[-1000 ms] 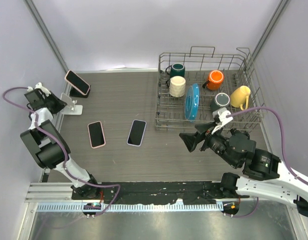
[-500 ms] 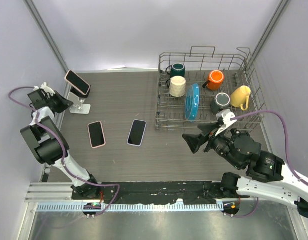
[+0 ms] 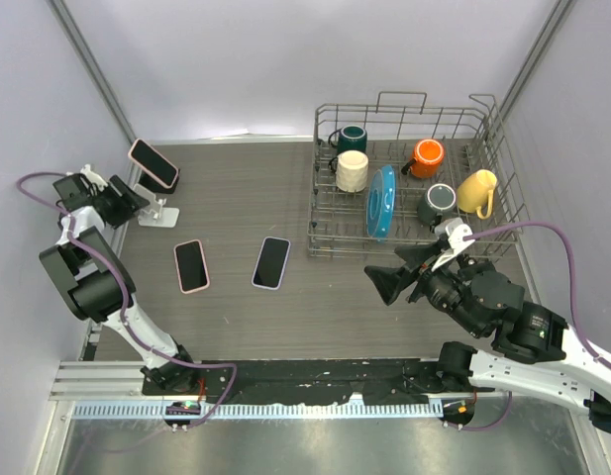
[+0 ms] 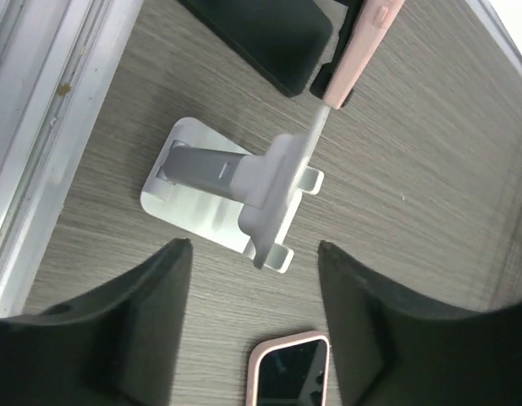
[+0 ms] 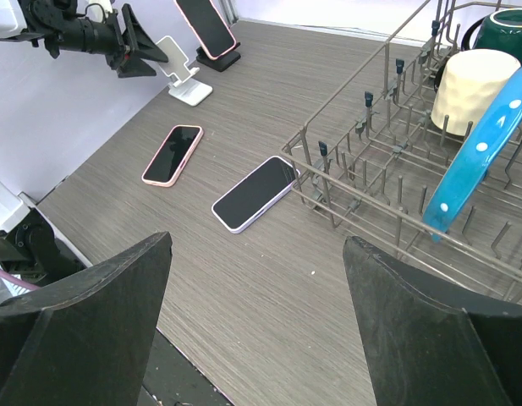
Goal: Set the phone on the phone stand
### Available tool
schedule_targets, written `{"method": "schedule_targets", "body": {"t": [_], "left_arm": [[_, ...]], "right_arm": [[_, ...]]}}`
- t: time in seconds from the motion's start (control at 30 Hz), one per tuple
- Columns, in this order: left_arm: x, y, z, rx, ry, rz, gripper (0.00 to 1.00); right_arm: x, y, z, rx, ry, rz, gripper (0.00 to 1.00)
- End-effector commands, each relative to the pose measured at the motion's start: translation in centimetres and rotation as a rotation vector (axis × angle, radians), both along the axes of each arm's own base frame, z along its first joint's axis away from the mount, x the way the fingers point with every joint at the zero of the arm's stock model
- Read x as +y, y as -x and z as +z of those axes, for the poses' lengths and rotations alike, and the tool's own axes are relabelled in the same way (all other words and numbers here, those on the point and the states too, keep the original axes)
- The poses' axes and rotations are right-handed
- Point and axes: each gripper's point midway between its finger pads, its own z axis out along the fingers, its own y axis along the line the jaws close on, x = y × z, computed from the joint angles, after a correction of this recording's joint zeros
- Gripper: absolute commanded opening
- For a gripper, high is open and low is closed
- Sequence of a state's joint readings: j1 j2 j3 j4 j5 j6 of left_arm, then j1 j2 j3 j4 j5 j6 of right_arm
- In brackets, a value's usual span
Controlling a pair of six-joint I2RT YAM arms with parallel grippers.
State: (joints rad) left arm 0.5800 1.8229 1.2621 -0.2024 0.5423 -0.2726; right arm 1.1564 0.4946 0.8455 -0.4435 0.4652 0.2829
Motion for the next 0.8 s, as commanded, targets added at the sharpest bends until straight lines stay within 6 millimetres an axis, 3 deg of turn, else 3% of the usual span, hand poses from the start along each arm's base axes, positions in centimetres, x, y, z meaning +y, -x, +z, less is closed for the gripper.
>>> {"method": "schedule_targets", "body": {"t": [0.0, 0.07, 0.1, 0.23, 0.27, 0.3, 0.33, 0.37, 0.47, 0.63, 0.7, 0.77], "left_arm": [[1.6, 0.1, 0.7, 0.045, -0.017, 0.087, 0.84], [2.2, 0.7, 1.5, 0.057, -0.047, 0.138, 0.98], [2.2, 1.1, 3.2, 0.031, -0.062, 0.161, 1.0], [1.5, 4.0, 6.6, 0.015, -0.063, 0.304, 1.0], [1.3, 4.7, 6.9, 0.024, -0.1, 0.339, 1.0], [0.8, 6.0, 5.9, 0.065, -0.126, 0.375, 1.0], [0.0, 7.3, 7.1, 0.061, -0.159, 0.386, 1.0], [-1.5, 7.7, 6.9, 0.081, -0.182, 0.354, 1.0], [-3.1, 10.6, 5.5, 0.203, -0.276, 0.383, 1.0], [-9.4, 12.3, 1.4, 0.388, -0.338, 0.204, 1.0], [-11.7, 12.9, -1.5, 0.469, -0.365, 0.098, 1.0], [-11.9, 13.9, -3.8, 0.583, -0.419, 0.074, 1.0]], "right_arm": [[-0.4, 0.1, 1.2, -0.017, -0.04, -0.003, 0.88], [-0.4, 0.2, 1.2, -0.014, -0.041, -0.001, 0.88], [-0.4, 0.1, 1.2, -0.012, -0.042, -0.003, 0.88], [0.1, -0.1, 0.8, -0.004, -0.028, -0.003, 0.88], [0.2, -0.1, 0.8, -0.004, -0.027, -0.003, 0.88], [0.4, -0.1, 0.7, -0.002, -0.023, 0.0, 0.88], [0.5, -0.1, 0.7, 0.001, -0.024, 0.003, 0.88], [0.6, -0.1, 0.7, 0.002, -0.026, 0.004, 0.88], [0.8, -0.2, 0.6, 0.003, -0.027, 0.006, 0.88], [1.0, -0.2, 0.6, 0.004, -0.033, 0.008, 0.88], [1.0, -0.1, 1.0, 0.001, -0.046, 0.016, 0.88], [1.0, 0.0, 1.1, 0.0, -0.055, 0.021, 0.88]]}}
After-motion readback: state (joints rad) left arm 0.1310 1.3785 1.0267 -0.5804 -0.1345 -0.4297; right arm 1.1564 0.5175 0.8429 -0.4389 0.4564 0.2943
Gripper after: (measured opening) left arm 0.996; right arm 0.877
